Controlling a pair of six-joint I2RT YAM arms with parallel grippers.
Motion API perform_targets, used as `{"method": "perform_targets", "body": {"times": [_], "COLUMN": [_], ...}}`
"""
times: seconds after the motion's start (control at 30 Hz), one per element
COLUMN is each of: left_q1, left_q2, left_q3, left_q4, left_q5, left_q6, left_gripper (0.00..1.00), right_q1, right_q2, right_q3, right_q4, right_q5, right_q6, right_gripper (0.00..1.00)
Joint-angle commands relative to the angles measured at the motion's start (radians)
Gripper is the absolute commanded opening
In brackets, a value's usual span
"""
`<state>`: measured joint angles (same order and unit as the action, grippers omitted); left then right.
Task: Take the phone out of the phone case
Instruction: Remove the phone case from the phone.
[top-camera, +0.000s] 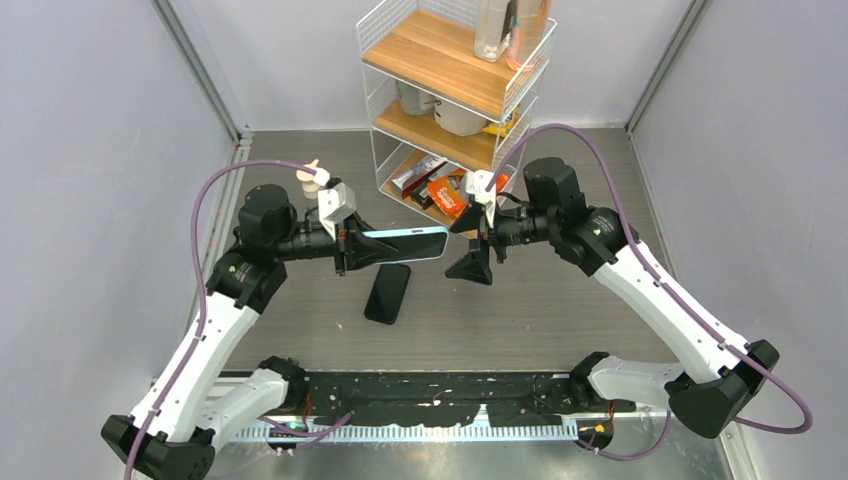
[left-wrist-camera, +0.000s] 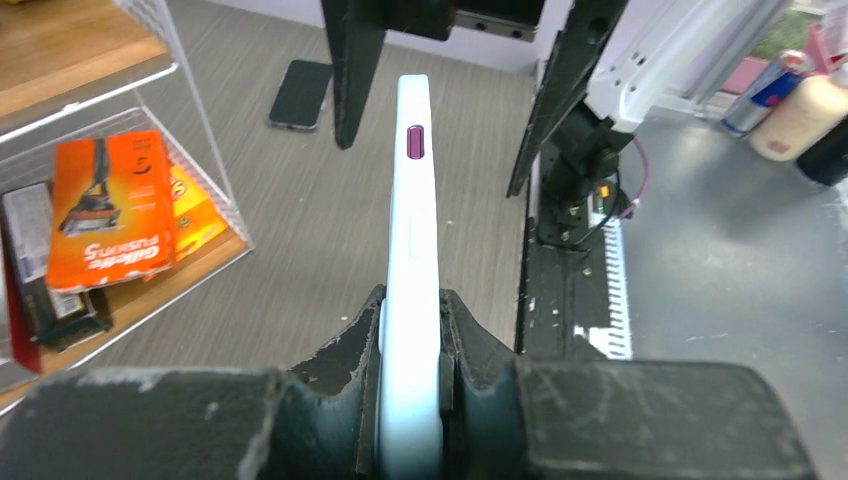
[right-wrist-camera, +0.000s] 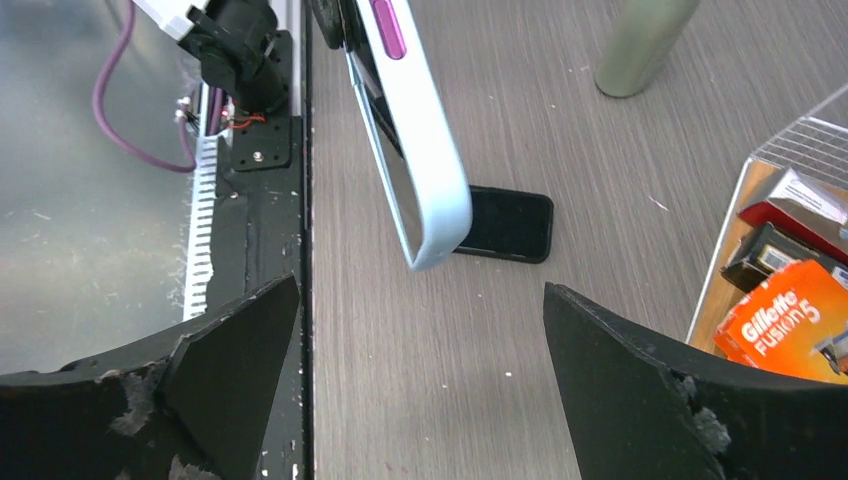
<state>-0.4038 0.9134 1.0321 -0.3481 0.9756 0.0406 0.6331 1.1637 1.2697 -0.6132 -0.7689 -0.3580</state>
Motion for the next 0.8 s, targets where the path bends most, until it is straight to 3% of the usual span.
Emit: {"method": "perform_targets", "body": {"times": [0.0,0.2,0.27,0.33,0.4,0.43,0.47,0.5,0.6,0.77], "left_q1": [0.003,0.003,0.003,0.003,0.003,0.003,0.003,0.003,0.003,0.002], "left_q2": [-0.033,-0.049,-0.048,-0.051,-0.052,-0.053,-0.056,-0.059,-0.068,-0.073], "left_q3": [-0.032,-0.083,-0.106,-0.136,-0.162,-0.171,-0.179,-0.184,-0.188,-0.087], "left_q4": [0.228,0.317,0.369,0.449,0.511,0.531,0.542,0.541,0.495,0.041], "left_q5": [0.098,0.104,0.104,0.104,0.103,0.101,0.099,0.097,0.098,0.056], "left_q6": [-0.158,-0.234,-0.271,-0.323,-0.371,-0.385,-0.39,-0.39,-0.337,0.03], "left_gripper": [0.0,0.0,0.0,0.0,0.0,0.0,0.0,0.0,0.0,0.42], "right_q1": [-0.007,-0.008,-0.007,-0.007,-0.007,-0.007,-0.006,-0.005,-0.006,0.005], "right_q2": [0.011,0.056,0.075,0.099,0.12,0.125,0.132,0.135,0.129,0.126], "right_q3": [0.044,0.042,0.043,0.048,0.053,0.052,0.051,0.049,0.049,0.116], "right_q4": [0.092,0.173,0.207,0.231,0.245,0.248,0.252,0.252,0.228,0.023], "right_q5": [-0.102,-0.21,-0.243,-0.279,-0.305,-0.31,-0.316,-0.316,-0.303,-0.189], "right_q6": [0.055,0.113,0.148,0.19,0.214,0.218,0.222,0.221,0.192,0.024], "right_gripper": [0.99,0.99,0.94,0.82,0.6,0.4,0.31,0.16,0.06,0.06]}}
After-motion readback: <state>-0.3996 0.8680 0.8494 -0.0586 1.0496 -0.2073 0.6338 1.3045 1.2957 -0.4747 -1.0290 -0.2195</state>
